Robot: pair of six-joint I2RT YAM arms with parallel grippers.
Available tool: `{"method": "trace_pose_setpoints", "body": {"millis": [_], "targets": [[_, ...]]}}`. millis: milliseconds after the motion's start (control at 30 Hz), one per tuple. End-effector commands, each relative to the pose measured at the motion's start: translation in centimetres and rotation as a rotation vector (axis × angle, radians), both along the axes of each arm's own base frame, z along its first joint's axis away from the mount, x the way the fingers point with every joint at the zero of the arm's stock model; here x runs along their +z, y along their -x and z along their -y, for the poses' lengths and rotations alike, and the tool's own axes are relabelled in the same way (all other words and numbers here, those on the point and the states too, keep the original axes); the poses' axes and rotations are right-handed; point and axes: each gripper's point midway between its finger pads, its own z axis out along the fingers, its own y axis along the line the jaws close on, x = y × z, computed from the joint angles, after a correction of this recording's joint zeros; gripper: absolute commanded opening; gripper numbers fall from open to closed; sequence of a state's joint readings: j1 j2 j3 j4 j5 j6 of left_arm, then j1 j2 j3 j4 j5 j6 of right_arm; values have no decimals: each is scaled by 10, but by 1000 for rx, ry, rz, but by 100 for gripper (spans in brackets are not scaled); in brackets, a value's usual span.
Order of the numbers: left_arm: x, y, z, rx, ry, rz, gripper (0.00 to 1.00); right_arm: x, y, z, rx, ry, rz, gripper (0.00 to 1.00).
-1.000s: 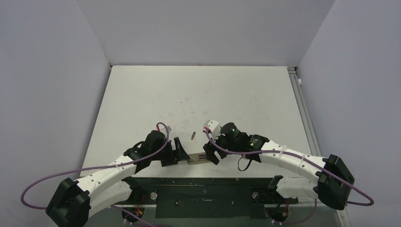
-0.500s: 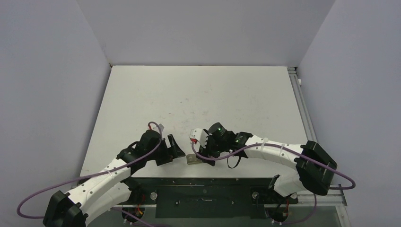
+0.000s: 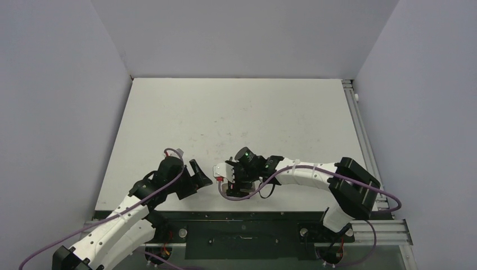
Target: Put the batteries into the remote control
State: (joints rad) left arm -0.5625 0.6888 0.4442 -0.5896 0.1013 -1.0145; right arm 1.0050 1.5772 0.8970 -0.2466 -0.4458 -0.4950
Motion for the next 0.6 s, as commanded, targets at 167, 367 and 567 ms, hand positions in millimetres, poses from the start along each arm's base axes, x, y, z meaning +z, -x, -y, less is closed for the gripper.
{"method": "trace_pose_setpoints", "body": {"millis": [167,367,567], "targets": [[10,-1,-6,50,0,-17,81,5,-4,-42,134,-79,94,74],[12,0,-11,62,-6,-20,82,-4,-4,-50,150,-63,85,74],[8,3,-16,69,-18,-36,82,-15,-5,-53,147,-36,66,66]]}}
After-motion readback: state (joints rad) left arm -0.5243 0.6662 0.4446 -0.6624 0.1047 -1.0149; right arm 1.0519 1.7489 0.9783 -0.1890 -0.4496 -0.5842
